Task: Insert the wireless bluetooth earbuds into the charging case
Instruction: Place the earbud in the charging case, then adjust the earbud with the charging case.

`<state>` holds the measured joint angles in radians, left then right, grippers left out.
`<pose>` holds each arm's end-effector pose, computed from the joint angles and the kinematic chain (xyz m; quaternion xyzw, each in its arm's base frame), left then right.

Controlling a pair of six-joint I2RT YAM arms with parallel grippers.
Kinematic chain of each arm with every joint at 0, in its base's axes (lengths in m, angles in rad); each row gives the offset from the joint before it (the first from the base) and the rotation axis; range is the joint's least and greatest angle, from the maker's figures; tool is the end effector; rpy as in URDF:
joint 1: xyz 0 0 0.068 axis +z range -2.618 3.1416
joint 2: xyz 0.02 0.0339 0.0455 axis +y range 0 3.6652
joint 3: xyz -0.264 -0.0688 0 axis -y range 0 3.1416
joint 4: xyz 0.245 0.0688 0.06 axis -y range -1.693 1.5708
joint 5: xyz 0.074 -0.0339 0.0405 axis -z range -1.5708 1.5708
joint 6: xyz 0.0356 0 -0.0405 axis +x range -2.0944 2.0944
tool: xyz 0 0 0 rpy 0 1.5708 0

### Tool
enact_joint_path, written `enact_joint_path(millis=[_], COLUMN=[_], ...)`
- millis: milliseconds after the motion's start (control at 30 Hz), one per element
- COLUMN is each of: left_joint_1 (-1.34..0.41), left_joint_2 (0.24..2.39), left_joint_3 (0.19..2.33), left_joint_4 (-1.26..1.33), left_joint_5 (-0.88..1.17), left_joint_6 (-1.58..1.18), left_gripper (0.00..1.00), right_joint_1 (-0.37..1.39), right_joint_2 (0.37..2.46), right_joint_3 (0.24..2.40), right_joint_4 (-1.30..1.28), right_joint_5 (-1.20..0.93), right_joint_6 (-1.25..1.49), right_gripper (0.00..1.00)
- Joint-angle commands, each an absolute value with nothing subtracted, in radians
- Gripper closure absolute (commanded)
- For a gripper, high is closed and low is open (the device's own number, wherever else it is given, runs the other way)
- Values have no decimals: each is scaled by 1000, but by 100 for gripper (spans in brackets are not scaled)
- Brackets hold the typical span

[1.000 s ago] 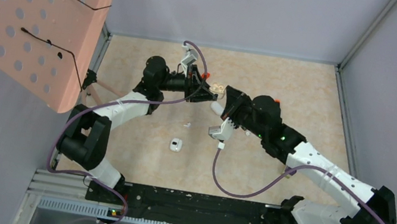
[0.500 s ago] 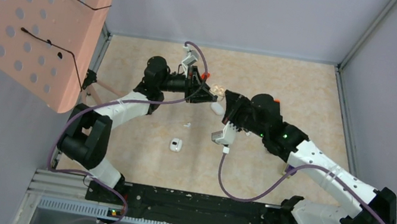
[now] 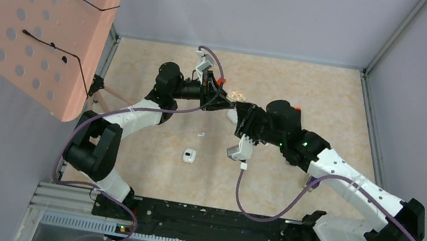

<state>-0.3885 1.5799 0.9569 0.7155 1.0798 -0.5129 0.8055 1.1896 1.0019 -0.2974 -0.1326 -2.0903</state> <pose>0.3090 -0.1604 0.2917 0.3433 0.6003 -0.5878 0.4198 0.1839 0.1982 0.3208 -0.8521 0.0708 -0.2634 0.4467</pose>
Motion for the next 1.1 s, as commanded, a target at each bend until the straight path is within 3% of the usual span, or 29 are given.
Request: enact_joint_path(millis=[0, 167, 200, 233, 267, 300, 367, 467, 567, 700, 800, 900, 1067], left_joint_1=[-397, -395, -394, -393, -389, -387, -381, -375, -362, -329, -307, -294, -290], left_joint_2=[1586, 1608, 1610, 1614, 1620, 1625, 1630, 1635, 1631, 1619, 1621, 1626, 1628], left_joint_3=[935, 914, 910, 905, 900, 899, 898, 901, 901, 899, 909, 921, 932], left_joint_4=[870, 909, 910, 915, 926, 936, 952, 955, 952, 951, 938, 932, 931], left_joint_5=[1051, 1078, 1081, 1083, 1087, 1094, 1110, 1140, 1143, 1157, 1185, 1208, 1248], left_joint_6=[-475, -423, -412, -404, -402, -401, -390, -352, -328, -278, -264, -264, -249], left_gripper=[100, 100, 100, 100, 100, 100, 100, 100, 100, 100, 100, 100, 100], right_joint_1=[817, 817, 817, 817, 816, 817, 816, 772, 628, 453, 430, 443, 525], right_joint_2=[1185, 1154, 1148, 1143, 1139, 1144, 1173, 1296, 1432, 1568, 1637, 1649, 1535], right_joint_3=[1085, 1164, 1191, 1224, 1260, 1310, 1437, 1710, 1845, 1916, 1977, 2001, 1816], right_joint_4=[-361, -432, -454, -490, -546, -609, -765, -1026, -1110, -1114, -1153, -1233, -1055], right_joint_5=[-214, -237, -250, -261, -273, -281, -278, -334, -450, -681, -752, -805, -678], right_joint_6=[-2123, -1977, -1936, -1893, -1835, -1758, -1583, -1204, -844, -621, -671, -924, -1164], right_gripper=[64, 46, 35, 31, 12, 7, 6, 9, 15, 36, 49, 62, 66])
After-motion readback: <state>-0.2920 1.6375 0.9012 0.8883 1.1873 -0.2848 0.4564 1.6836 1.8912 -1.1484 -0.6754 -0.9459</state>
